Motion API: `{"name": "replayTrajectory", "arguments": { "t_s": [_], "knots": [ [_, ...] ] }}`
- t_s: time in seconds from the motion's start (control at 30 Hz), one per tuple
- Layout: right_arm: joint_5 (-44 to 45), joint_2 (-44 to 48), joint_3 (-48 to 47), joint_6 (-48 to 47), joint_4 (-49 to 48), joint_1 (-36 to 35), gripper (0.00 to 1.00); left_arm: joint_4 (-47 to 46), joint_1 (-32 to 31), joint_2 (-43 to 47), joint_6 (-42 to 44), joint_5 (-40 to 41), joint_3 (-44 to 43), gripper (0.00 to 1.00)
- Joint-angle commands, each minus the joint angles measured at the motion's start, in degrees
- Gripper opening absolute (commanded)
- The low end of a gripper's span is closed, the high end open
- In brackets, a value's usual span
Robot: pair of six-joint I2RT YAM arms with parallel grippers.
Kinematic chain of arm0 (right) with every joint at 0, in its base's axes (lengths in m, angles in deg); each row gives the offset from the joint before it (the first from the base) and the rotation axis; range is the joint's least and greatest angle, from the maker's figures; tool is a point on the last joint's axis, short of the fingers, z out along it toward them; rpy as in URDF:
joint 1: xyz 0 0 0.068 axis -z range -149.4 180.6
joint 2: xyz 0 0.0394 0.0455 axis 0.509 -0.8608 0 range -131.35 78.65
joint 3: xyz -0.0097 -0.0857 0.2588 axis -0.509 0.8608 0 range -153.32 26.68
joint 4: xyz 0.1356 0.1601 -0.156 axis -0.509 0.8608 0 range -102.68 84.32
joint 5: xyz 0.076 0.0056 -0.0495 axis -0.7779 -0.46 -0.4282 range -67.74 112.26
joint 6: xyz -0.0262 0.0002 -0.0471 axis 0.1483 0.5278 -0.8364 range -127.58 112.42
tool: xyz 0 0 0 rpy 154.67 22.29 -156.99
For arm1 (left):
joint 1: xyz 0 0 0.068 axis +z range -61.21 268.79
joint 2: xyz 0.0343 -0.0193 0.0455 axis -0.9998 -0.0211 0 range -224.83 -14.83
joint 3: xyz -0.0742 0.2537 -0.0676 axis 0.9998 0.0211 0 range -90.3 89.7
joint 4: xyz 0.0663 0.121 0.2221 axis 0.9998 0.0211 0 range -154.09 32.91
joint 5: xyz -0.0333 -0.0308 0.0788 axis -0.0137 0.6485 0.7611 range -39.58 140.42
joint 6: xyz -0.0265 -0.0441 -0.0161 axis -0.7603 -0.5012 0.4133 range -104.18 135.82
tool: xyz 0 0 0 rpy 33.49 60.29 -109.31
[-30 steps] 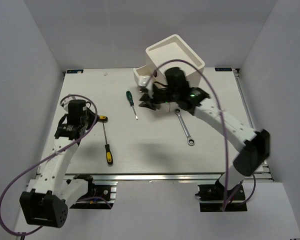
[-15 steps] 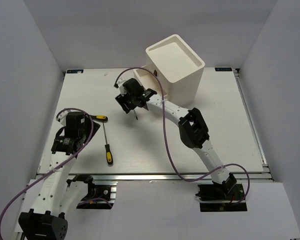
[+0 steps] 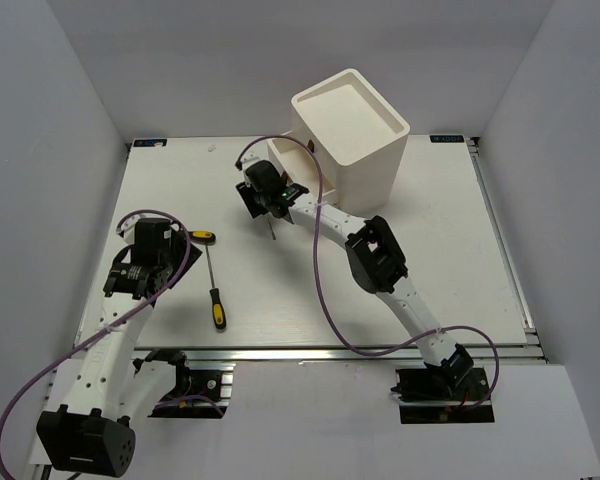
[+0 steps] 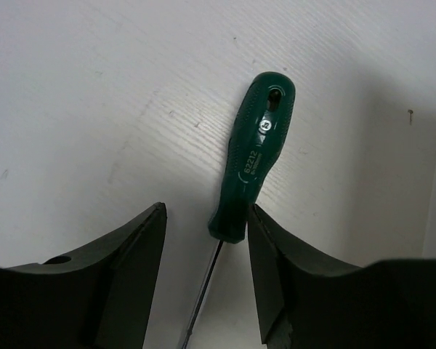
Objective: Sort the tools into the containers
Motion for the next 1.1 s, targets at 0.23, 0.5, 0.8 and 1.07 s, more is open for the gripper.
{"name": "replayTrajectory", "arguments": {
  "t_s": [0.23, 0.5, 0.8, 1.07],
  "knots": [
    [5.05, -3.51, -3.53, 2.65, -5.22, 1.96, 0.53, 0.83, 0.24, -1.37, 4.48, 0.46, -3.78, 0.69],
    [-5.49, -4.74, -3.36, 6.96, -3.11, 3.19, 0.33, 0.65, 0.33, -2.96, 5.28, 0.02, -4.57, 0.69],
    [-14.62, -2.02, -1.86, 4.07, -0.83, 3.1, 0.0, 0.04, 0.33, -2.08, 4.66, 0.2, -3.34, 0.69],
    [-27.82, 8.42, -1.07, 2.21, -1.71, 3.1, 0.0, -3.38, 0.33, -2.07, 3.43, -1.38, -0.97, 0.69]
  ]
}}
